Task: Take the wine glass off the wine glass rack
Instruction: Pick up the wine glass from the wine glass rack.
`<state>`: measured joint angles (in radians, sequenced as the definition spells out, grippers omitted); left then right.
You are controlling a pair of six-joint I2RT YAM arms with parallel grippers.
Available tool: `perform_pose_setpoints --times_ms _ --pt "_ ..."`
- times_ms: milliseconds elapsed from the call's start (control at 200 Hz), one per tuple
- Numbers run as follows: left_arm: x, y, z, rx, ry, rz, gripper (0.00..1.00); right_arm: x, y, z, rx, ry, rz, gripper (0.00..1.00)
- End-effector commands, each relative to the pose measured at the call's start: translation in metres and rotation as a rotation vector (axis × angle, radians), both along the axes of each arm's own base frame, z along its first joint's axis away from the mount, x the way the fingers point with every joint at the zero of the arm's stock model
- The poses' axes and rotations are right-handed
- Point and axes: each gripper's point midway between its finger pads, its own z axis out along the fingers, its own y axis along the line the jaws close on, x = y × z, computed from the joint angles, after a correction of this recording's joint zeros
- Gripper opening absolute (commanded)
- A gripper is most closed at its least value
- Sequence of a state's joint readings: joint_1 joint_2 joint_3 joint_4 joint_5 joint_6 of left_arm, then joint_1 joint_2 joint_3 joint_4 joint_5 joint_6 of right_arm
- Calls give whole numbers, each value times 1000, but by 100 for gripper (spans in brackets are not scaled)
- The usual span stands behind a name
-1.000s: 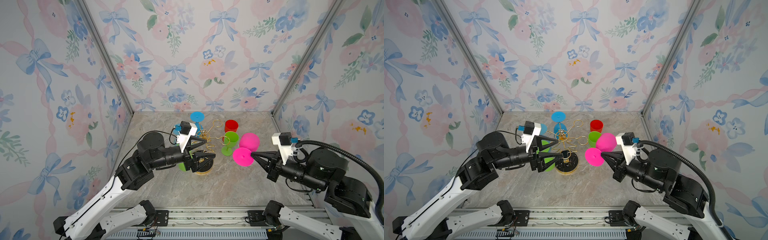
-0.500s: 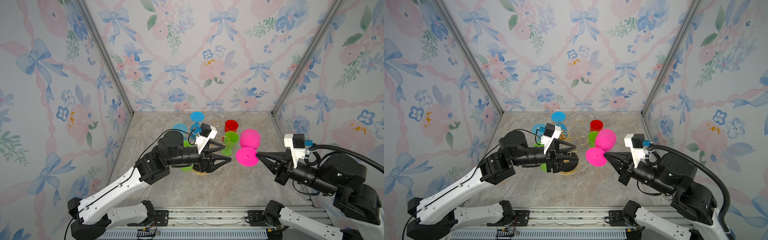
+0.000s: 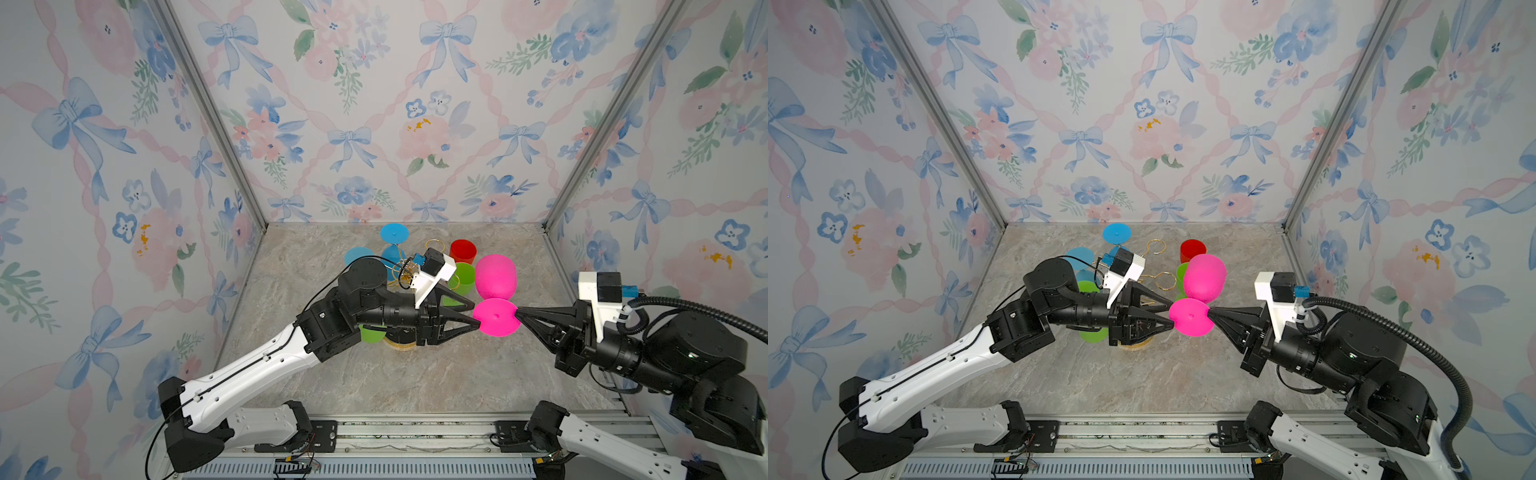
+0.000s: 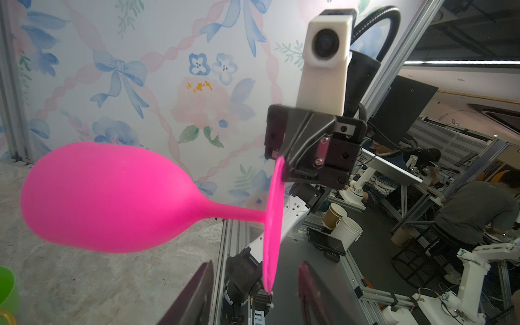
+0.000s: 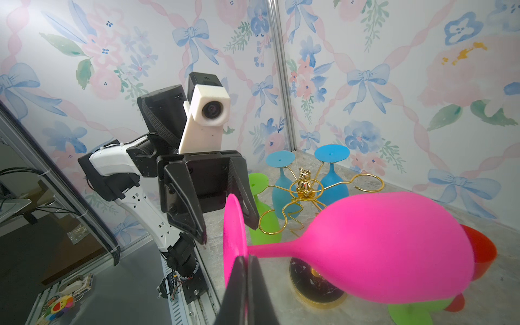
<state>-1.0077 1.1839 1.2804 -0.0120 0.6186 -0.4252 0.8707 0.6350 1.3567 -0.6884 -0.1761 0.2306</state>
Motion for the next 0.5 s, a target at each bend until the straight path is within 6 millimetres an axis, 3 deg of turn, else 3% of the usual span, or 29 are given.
perform_pose_setpoints --times_ms 0,495 --pt "-10 1 23 -68 -26 -50 47 -4 0 8 27 -46 17 0" --pt "-12 -6 19 -65 -5 -69 32 -4 -6 9 37 -58 -2 0"
